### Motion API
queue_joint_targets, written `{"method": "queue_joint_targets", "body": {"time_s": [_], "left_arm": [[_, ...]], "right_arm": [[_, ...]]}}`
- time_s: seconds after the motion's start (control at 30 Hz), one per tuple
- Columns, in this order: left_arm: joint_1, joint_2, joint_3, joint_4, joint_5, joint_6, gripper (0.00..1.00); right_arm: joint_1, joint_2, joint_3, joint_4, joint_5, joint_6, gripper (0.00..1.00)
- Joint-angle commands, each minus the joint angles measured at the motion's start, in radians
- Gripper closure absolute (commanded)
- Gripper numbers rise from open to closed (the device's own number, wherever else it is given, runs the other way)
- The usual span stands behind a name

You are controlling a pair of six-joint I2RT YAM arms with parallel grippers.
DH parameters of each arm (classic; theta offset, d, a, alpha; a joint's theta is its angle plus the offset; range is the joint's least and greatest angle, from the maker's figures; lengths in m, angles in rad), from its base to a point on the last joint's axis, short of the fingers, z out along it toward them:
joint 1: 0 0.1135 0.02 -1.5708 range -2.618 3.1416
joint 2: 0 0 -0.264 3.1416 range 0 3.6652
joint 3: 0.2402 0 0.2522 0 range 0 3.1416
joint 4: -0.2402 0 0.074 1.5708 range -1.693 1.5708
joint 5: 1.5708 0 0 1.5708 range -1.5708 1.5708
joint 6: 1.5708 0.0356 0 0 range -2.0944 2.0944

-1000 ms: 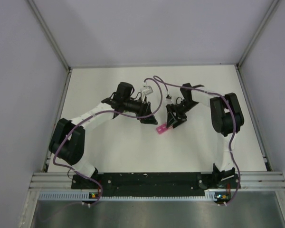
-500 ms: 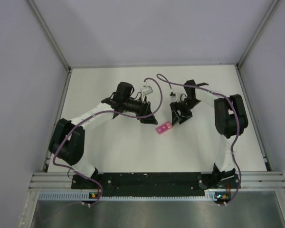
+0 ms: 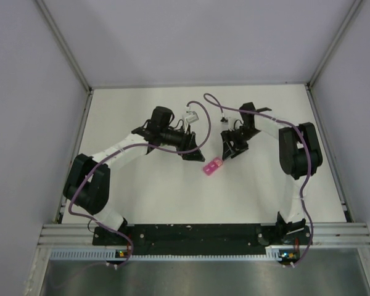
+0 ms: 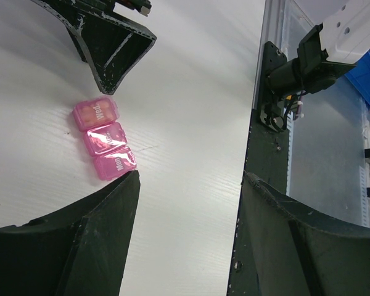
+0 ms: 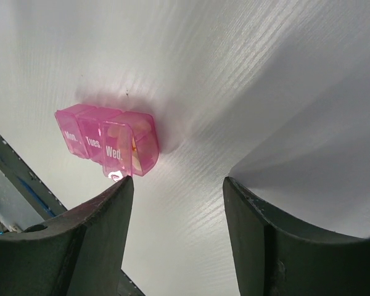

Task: Sort the pills into containers
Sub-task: Close the pill container at the center of the board.

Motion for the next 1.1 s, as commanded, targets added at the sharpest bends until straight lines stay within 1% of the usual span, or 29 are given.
{"method": "queue_joint_targets", "body": {"time_s": [0.0,0.4,0.63,1.07], "left_arm": [[0.005,0.013,0.014,0.040,0.032,0.004,0.27],[0.004,0.018,0.017,0.037,0.030,0.002,0.28],[0.005,0.025,0.016,0.037,0.027,0.002,0.27],[0.007,0.027,0.017,0.035,0.023,0.004,0.27]], "right_arm": [[-0.007,-0.025,-0.014,0.061,-0.034,-0.016,0.40],[-0.009,-0.055,-0.053,0.110,-0.067,0.006,0.41],[-0.007,-0.121,-0.092,0.151,-0.091,0.014,0.42],[-0.001,-0.115,-0.083,0.180,-0.114,0.033,0.42]]}}
